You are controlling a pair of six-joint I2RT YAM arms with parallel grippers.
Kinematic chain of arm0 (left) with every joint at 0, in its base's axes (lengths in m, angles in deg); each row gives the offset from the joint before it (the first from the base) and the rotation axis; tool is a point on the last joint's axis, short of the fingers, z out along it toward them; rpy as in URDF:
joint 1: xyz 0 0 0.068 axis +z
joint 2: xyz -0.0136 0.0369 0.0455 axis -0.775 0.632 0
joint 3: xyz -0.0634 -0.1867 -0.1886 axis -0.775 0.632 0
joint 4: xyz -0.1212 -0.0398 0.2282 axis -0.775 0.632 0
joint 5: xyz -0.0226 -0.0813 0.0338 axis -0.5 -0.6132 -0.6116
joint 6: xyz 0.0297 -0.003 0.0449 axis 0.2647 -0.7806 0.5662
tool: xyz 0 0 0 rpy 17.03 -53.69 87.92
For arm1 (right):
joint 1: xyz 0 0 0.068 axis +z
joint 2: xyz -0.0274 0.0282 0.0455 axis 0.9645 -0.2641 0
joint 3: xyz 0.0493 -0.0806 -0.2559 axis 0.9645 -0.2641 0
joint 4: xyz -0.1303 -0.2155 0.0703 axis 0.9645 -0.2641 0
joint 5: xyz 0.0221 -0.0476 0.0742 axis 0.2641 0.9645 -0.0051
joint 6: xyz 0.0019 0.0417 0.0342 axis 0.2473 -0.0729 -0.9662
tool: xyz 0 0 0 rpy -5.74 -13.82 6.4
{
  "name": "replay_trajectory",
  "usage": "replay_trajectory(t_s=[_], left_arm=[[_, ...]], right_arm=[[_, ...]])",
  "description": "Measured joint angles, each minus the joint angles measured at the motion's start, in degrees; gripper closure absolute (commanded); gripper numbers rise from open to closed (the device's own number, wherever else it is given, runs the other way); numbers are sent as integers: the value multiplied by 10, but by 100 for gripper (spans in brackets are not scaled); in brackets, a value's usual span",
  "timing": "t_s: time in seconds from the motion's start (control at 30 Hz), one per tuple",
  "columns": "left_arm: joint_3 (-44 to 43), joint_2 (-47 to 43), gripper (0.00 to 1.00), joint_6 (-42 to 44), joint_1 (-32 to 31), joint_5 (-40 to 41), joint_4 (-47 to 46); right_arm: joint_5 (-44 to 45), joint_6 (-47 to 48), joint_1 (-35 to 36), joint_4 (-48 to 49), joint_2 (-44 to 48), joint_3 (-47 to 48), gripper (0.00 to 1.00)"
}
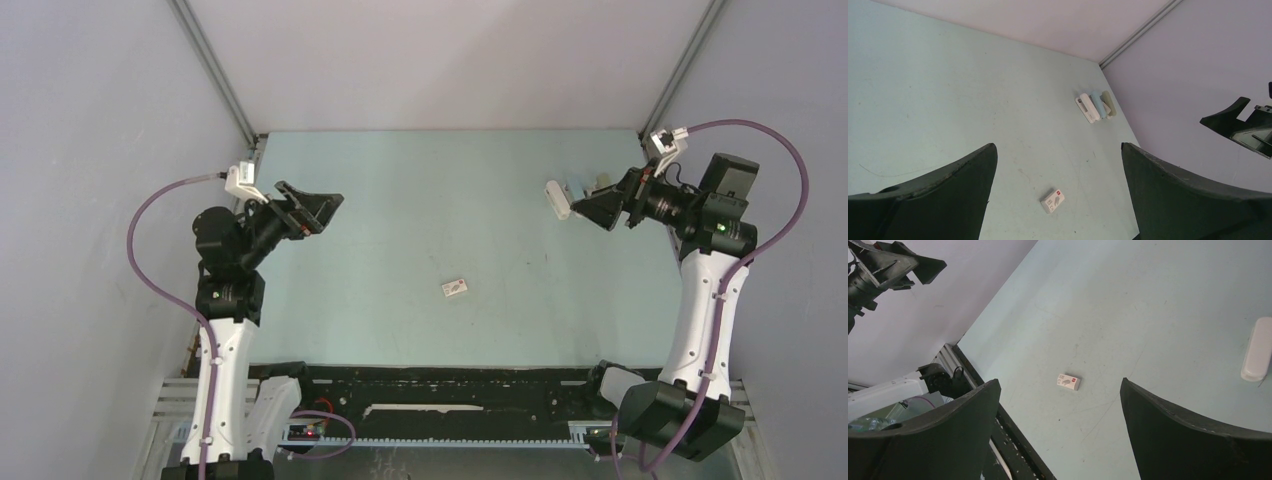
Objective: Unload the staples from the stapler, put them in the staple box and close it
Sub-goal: Reset both arms
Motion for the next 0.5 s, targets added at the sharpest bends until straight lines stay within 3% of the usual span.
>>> replay_trajectory(t_s=[0.5], left_arm=[[8, -1, 0, 2, 0, -3, 0]], right_arm=[[-3, 27, 9, -14, 0, 0, 0]])
